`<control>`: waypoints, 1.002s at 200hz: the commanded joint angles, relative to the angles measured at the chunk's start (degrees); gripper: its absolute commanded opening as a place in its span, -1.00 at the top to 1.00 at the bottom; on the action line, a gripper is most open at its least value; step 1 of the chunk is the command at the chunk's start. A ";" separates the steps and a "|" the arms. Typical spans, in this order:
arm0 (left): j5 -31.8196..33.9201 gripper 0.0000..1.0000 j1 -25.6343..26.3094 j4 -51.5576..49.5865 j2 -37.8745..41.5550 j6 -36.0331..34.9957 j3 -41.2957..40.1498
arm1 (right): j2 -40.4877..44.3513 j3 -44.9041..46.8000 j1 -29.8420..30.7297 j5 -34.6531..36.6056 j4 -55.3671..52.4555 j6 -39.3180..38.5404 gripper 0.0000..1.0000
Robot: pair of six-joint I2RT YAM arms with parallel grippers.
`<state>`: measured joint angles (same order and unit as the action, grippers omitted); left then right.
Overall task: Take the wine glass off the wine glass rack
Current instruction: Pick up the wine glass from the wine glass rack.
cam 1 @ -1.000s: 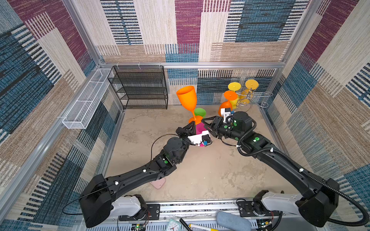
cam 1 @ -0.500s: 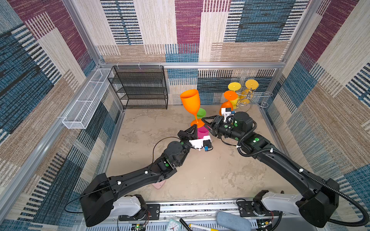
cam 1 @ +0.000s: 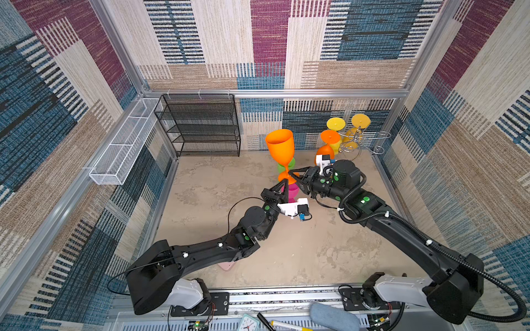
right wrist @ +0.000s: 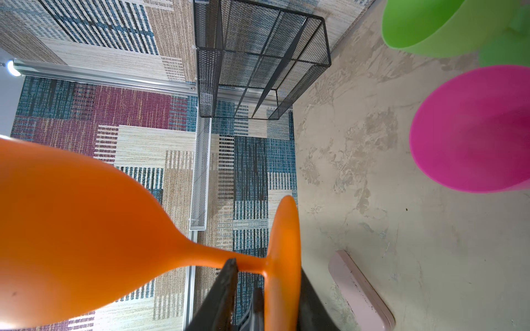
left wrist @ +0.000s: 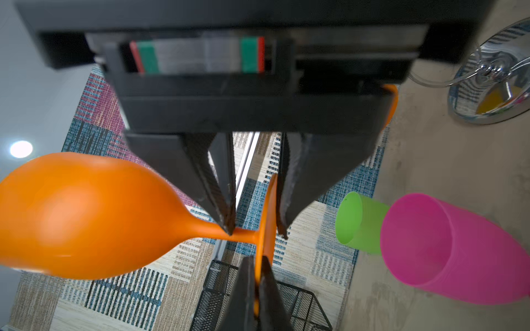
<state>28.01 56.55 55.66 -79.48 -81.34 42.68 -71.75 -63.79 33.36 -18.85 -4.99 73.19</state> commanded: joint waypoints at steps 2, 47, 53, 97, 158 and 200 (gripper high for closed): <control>-0.67 1.00 0.15 6.71 0.11 -2.00 0.04 | 0.40 -0.30 0.04 1.13 1.85 -0.42 0.36; 0.07 1.00 0.14 8.76 0.59 -2.12 -0.25 | 1.28 0.61 0.03 2.72 1.82 -0.28 0.40; 0.13 1.00 0.17 8.76 0.66 -2.06 -0.29 | 1.42 0.68 0.04 2.96 1.91 -0.19 0.40; 0.87 1.00 0.40 9.37 1.20 -1.42 -0.82 | 0.80 0.27 0.10 3.38 2.49 -0.33 0.52; 2.91 1.00 0.87 10.40 2.55 0.47 -1.33 | 0.39 0.02 0.07 4.08 3.75 -0.79 1.00; 8.76 0.39 1.19 -0.99 11.14 10.89 -1.20 | 0.86 1.11 0.04 4.79 6.76 -0.95 1.00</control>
<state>31.29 57.87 56.25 -73.36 -79.57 41.12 -71.02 -63.33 33.65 -17.96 0.91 73.89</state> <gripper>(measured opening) 0.242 0.067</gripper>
